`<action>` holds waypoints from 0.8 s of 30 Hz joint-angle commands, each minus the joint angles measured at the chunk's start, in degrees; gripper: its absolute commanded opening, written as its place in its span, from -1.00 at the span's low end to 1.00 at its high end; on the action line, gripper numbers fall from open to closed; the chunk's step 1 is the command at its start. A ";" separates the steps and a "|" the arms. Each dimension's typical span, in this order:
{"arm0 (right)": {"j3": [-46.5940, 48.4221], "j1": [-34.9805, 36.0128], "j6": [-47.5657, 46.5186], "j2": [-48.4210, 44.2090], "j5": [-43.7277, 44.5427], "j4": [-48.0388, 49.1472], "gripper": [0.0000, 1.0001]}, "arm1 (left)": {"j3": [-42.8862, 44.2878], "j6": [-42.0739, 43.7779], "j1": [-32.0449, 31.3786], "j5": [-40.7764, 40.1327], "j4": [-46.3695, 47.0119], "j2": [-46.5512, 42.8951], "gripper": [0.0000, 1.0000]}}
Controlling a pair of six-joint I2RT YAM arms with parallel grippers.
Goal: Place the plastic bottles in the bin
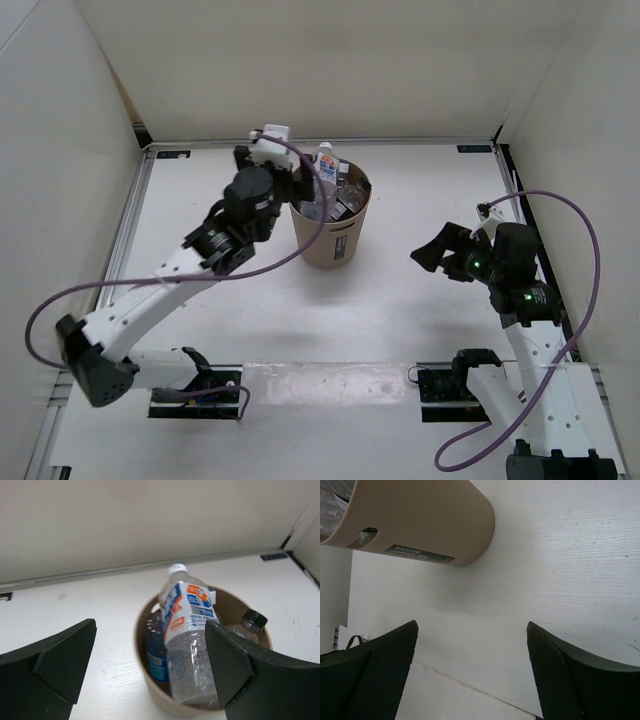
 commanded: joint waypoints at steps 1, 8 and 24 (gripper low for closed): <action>2.96 0.36 0.18 -0.35 1.23 0.77 0.81 | 0.21 -1.35 -0.19 -4.55 -6.28 -11.08 1.00; 6.64 0.01 1.06 2.01 5.89 -2.57 0.81 | -7.96 -8.96 0.07 -13.78 -20.29 -25.70 1.00; 5.15 6.42 5.99 -1.14 5.26 0.42 0.81 | -27.39 -32.01 24.84 1.99 -34.76 -32.75 1.00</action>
